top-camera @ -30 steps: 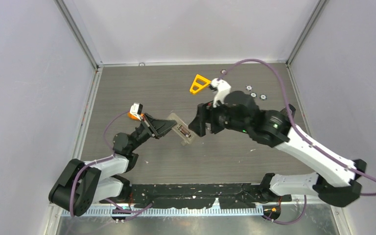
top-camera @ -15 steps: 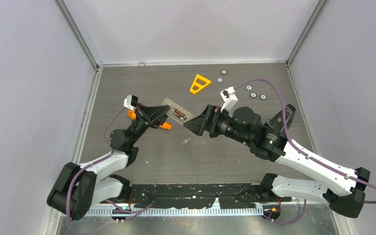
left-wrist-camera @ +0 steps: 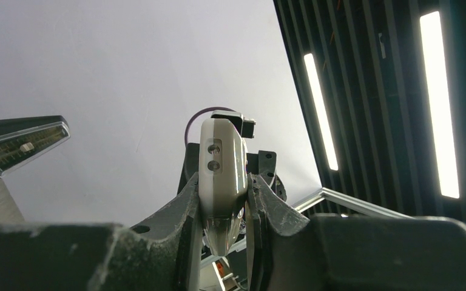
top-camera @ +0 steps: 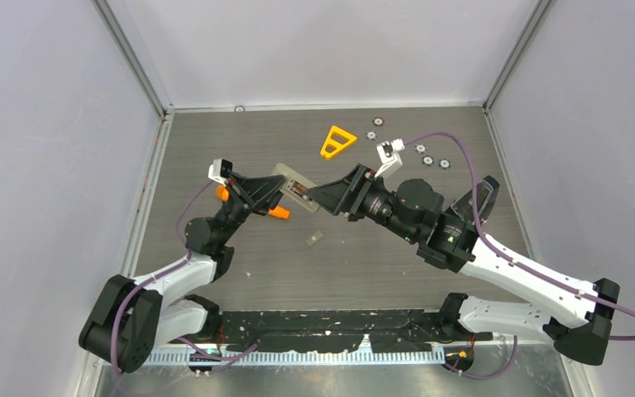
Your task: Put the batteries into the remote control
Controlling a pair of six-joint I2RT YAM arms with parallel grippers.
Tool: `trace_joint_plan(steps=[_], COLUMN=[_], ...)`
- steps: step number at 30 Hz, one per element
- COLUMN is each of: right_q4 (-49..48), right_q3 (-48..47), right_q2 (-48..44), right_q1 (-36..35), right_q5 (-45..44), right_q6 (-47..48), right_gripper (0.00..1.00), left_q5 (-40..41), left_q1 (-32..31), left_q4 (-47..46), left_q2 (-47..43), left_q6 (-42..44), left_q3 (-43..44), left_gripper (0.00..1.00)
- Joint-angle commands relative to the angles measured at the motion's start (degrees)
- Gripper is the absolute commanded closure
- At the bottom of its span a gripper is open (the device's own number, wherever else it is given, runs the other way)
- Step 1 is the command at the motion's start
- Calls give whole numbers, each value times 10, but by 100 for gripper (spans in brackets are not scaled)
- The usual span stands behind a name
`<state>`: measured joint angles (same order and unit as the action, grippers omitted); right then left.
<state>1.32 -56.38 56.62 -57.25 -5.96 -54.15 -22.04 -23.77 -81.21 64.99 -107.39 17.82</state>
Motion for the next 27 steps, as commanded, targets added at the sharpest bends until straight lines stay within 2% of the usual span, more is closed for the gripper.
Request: trace_joint_plan(steps=[1,14,27], right_q4=[-17,2,28], right_q3=[-22,-23,-43], right_q2=[19,32,64], right_q1=[-4,-4,-4], right_q5=[-14,-28,-23], right_q6=[-21,-32,-32], right_gripper=[38,60,67], left_q5=[5,3,-1], left_q1=[-2,-2,-2], left_q4=[-41,-41,-41], left_q2=[7,10,8], left_q6=[-5,-5,-4], left_q3=[20,14,8], left_gripper=[99,99,100])
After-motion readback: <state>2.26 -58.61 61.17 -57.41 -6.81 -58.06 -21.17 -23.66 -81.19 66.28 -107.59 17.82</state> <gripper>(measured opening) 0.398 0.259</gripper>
